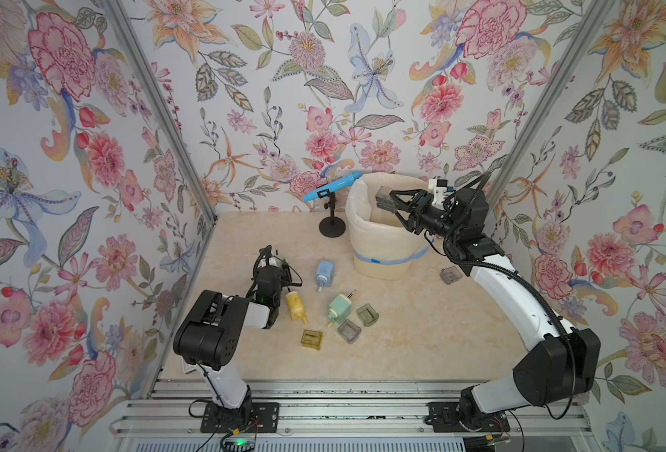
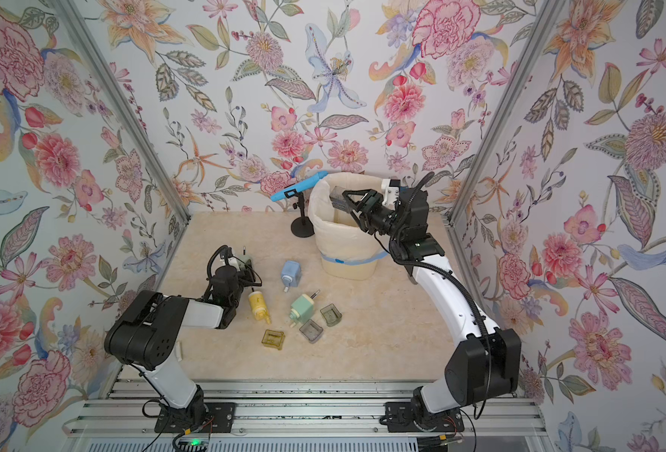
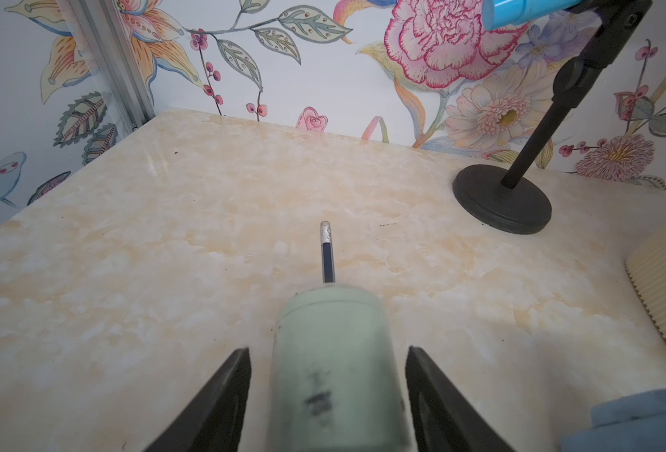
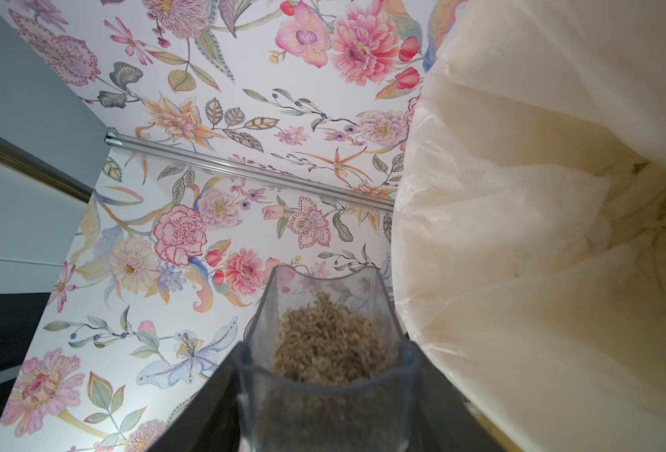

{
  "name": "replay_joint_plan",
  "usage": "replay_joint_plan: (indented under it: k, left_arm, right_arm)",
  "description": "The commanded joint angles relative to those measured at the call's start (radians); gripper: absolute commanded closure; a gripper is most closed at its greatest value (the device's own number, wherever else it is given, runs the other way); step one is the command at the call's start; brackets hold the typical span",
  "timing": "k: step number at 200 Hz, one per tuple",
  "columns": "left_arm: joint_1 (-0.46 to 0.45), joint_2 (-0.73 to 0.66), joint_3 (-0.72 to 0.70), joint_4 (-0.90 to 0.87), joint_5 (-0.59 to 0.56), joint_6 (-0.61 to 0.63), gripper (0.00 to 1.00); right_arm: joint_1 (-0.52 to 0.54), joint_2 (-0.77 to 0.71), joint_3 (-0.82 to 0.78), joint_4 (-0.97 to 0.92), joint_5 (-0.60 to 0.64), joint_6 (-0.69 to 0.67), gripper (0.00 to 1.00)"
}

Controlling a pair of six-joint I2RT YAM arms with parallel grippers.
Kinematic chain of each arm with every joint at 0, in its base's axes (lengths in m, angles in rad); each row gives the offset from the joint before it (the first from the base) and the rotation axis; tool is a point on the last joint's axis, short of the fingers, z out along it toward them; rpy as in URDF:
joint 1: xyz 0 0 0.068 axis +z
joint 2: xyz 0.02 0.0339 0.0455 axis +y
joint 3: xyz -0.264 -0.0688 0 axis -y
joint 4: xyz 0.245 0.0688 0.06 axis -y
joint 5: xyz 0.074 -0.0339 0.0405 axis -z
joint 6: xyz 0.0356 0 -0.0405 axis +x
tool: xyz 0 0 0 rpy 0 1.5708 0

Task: Take out the pencil sharpener tray and clean the shavings
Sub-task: Place the pencil sharpener at the center of the board, then pour the shavings into the trash bin.

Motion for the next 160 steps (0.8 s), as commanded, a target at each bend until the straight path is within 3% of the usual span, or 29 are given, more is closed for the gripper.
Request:
replay_joint_plan:
  k: [1,10,15,19,68,114,160]
  left_arm:
    - [0.007,-0.007,0.028,-0.006,-0.01,-0.021,0.31]
    - [0.008,-0.013,0.028,-0.016,-0.014,-0.02,0.28]
    - [0.007,-0.017,0.03,-0.025,-0.017,-0.019,0.04]
    - [0.007,-0.022,0.03,-0.031,-0.019,-0.018,0.01]
    - [0.007,-0.084,0.031,-0.078,-0.023,-0.013,0.0]
    - [0.007,-0.175,0.029,-0.149,-0.032,-0.004,0.0]
    - [0.006,-0.388,-0.024,-0.272,-0.026,-0.003,0.0]
  right_arm:
    - [0.002,0.031,0.066,0.042,0.046,0.151,0.44]
    - [0.003,0.044,0.075,0.046,0.05,0.189,0.44]
    - [0.005,0.05,0.08,0.055,0.055,0.208,0.44]
    - [0.007,0.053,0.084,0.058,0.059,0.22,0.44]
    - [0.034,0.061,0.13,0.051,0.157,0.333,0.44]
    - [0.085,0.025,0.003,0.179,0.345,0.537,0.44]
    - [0.148,0.038,0.002,0.27,0.485,0.667,0.45]
